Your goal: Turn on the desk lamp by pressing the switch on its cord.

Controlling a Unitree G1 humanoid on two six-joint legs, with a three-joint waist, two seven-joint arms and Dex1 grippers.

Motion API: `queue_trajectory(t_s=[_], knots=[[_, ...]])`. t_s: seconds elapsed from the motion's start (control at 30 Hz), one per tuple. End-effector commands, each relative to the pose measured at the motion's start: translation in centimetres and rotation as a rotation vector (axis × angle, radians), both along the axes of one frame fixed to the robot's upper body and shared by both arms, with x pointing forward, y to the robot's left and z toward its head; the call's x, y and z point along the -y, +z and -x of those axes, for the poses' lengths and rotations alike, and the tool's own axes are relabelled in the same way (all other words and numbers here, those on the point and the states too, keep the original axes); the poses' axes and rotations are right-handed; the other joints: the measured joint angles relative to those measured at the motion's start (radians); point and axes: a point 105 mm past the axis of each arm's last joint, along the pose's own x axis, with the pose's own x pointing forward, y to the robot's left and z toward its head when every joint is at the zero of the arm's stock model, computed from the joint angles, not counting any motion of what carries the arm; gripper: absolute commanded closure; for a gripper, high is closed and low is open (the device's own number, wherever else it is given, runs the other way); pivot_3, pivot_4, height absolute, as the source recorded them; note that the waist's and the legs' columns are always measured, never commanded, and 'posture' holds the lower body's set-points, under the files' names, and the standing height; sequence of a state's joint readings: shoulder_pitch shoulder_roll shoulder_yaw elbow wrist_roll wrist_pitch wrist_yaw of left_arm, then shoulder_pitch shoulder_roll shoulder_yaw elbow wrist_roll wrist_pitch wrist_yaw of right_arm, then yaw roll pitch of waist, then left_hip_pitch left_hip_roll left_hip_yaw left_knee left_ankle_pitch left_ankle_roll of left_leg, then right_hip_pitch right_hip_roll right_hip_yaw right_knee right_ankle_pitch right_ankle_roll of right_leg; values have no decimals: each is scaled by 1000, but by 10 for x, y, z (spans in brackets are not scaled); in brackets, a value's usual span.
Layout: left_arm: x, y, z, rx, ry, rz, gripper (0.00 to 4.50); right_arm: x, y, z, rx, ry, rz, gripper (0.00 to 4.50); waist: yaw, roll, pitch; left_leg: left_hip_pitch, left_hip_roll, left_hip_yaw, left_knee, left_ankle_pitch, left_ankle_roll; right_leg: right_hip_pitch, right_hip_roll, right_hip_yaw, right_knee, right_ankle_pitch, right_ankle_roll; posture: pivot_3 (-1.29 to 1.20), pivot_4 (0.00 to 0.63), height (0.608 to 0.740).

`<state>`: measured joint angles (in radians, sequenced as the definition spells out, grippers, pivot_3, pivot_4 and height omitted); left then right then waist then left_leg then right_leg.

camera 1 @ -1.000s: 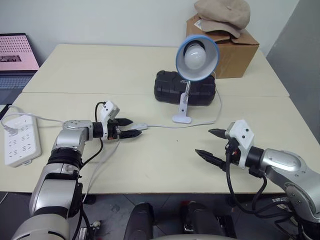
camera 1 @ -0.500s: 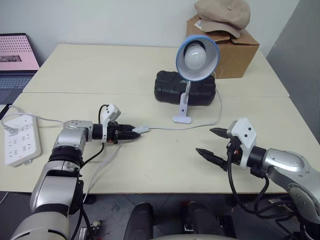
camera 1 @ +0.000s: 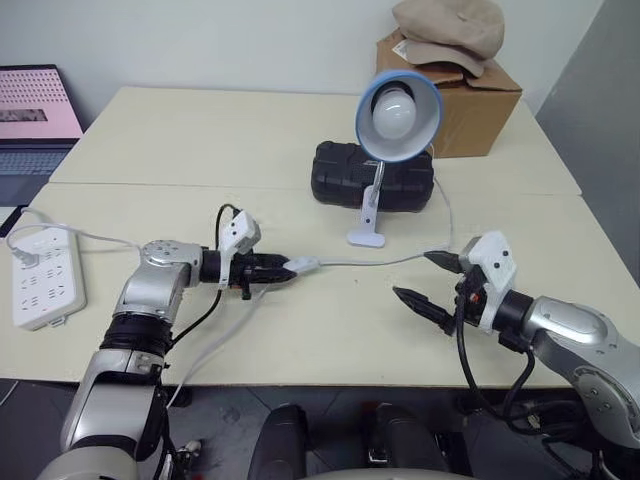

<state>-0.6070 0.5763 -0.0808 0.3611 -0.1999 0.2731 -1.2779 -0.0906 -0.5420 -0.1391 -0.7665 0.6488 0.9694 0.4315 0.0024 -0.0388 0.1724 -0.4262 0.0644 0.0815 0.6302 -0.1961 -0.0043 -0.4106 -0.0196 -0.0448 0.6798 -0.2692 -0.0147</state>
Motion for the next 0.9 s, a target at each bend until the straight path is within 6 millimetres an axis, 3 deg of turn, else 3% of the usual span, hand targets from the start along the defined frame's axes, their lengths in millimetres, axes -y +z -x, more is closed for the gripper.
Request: queue_trajectory(t_s=[0.03, 0.13, 0.23, 0.43, 0.63, 0.9], knots=[[30, 35, -1, 188, -29, 24, 3413, 2, -2, 1, -42, -92, -154, 0, 1, 0, 0, 0, 0, 0, 0, 0, 0, 0, 0, 0, 0, 0, 0, 0, 150, 740], [42, 43, 3, 225, -53, 26, 3413, -6, -11, 5, -122, -99, -230, 0, -4, 0, 0, 1, 0, 1, 0, 0, 0, 0, 0, 1, 0, 0, 1, 0, 150, 740], [62, 53, 9, 243, -87, 21, 3413, -26, -16, -1, -225, -139, -455, 0, -9, -1, 0, 2, 1, 2, 0, 0, 0, 0, 1, 2, 0, 1, 1, 0, 150, 740], [71, 52, 11, 224, -82, -8, 3413, -46, 0, -23, -325, -185, -811, 0, -11, 1, 0, 3, 0, 2, 0, 0, 0, 1, 2, 4, 2, 1, 1, 0, 150, 740], [74, 49, 10, 205, -62, -24, 3413, -55, 8, -41, -398, -220, -982, 0, -10, 1, 0, 2, 0, 2, 0, 0, 0, 1, 1, 4, 0, 1, 2, 0, 150, 740], [74, 45, 7, 156, -25, -15, 3413, -62, -1, -49, -492, -229, -1023, 0, -12, 1, 0, 2, 0, 2, -1, 0, 0, 0, 1, 4, 0, 1, 2, 0, 150, 740]])
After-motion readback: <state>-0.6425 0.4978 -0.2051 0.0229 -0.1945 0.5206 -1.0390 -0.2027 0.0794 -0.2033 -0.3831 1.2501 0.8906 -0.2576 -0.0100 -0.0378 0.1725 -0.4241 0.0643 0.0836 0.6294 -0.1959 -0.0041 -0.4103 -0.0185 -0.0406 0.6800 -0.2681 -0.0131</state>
